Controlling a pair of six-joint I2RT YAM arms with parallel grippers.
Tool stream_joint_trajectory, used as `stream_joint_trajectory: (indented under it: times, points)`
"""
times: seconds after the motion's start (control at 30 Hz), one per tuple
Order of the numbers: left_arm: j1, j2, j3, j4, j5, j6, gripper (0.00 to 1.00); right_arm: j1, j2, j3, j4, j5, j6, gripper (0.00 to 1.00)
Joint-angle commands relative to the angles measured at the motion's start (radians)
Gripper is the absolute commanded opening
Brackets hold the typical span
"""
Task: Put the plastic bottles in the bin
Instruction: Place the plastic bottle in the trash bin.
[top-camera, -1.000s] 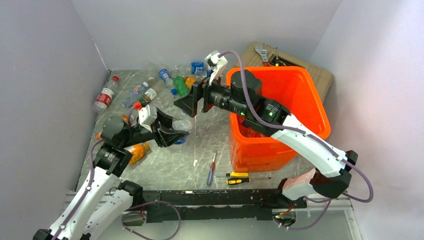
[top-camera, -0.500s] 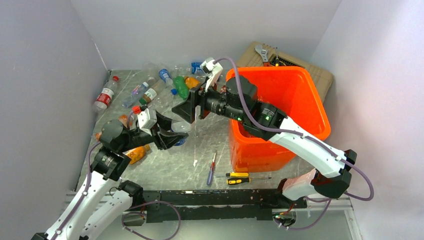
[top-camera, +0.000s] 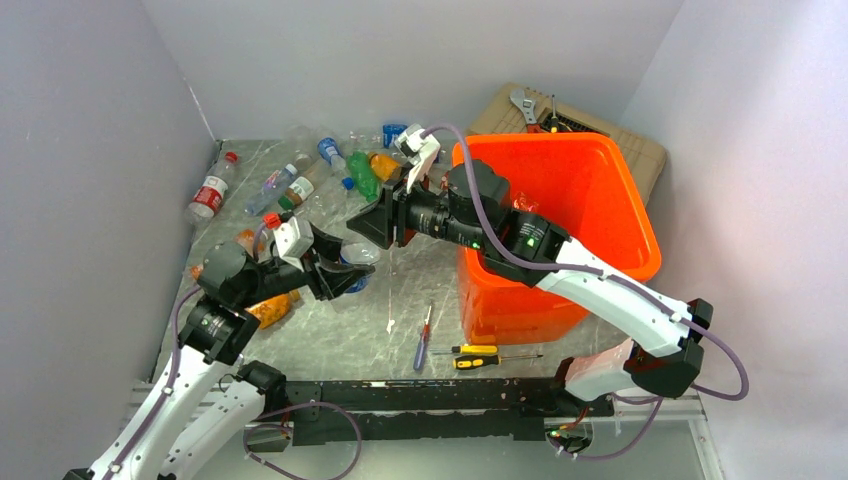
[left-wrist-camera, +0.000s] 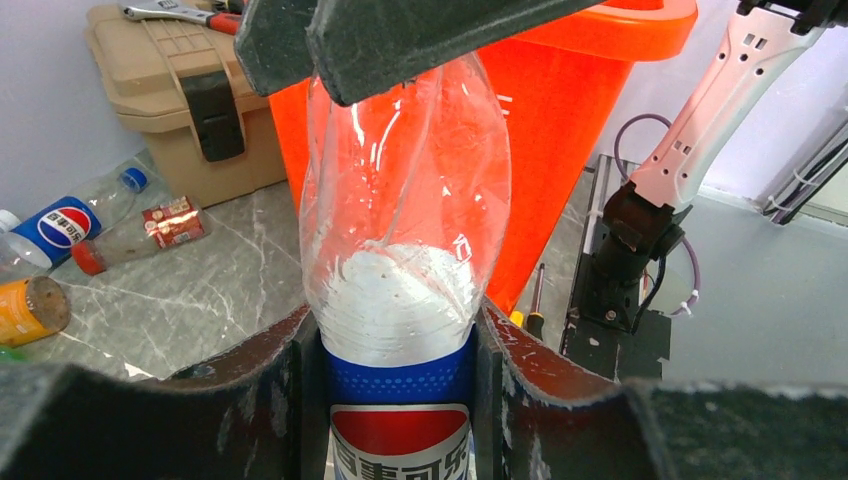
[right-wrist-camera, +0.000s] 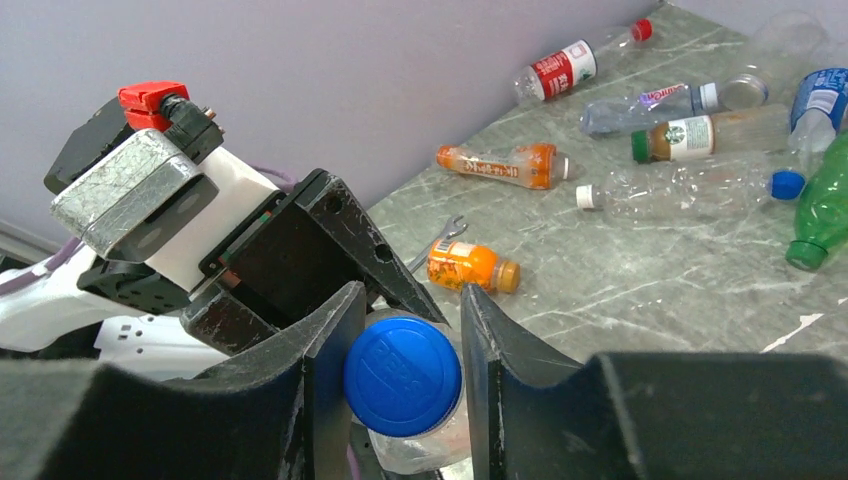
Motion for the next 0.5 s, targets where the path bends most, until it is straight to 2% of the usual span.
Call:
stream_joint_trajectory:
  times: [0.0, 0.07, 0.23, 0.27, 0.3, 0.47]
  points:
    - [-0.003, -0.019, 0.004, 0.06, -0.015, 0.025, 0.44, -0.007, -0.035, 0.002, 0.029, 0.009, 0.004, 0.21]
    - [-0.005, -0.019, 0.004, 0.057, -0.021, 0.025, 0.51, -0.007, -0.034, 0.008, 0.025, 0.002, 0.002, 0.01]
    - [-0.008, -0.017, 0.001, 0.058, -0.043, 0.016, 0.78, -0.007, -0.039, 0.032, 0.014, 0.012, -0.012, 0.0]
    - [-0.008, -0.018, 0.001, 0.058, -0.055, 0.012, 0.91, -0.007, -0.036, 0.052, 0.001, 0.017, -0.02, 0.0]
    - [-0.008, -0.019, -0.001, 0.058, -0.068, 0.008, 0.99, -0.007, -0.031, 0.082, -0.017, 0.022, -0.031, 0.0]
    - [-0.008, -0.039, -0.003, 0.048, -0.149, -0.003, 0.99, -0.007, 0.021, 0.362, -0.161, 0.095, -0.118, 0.0]
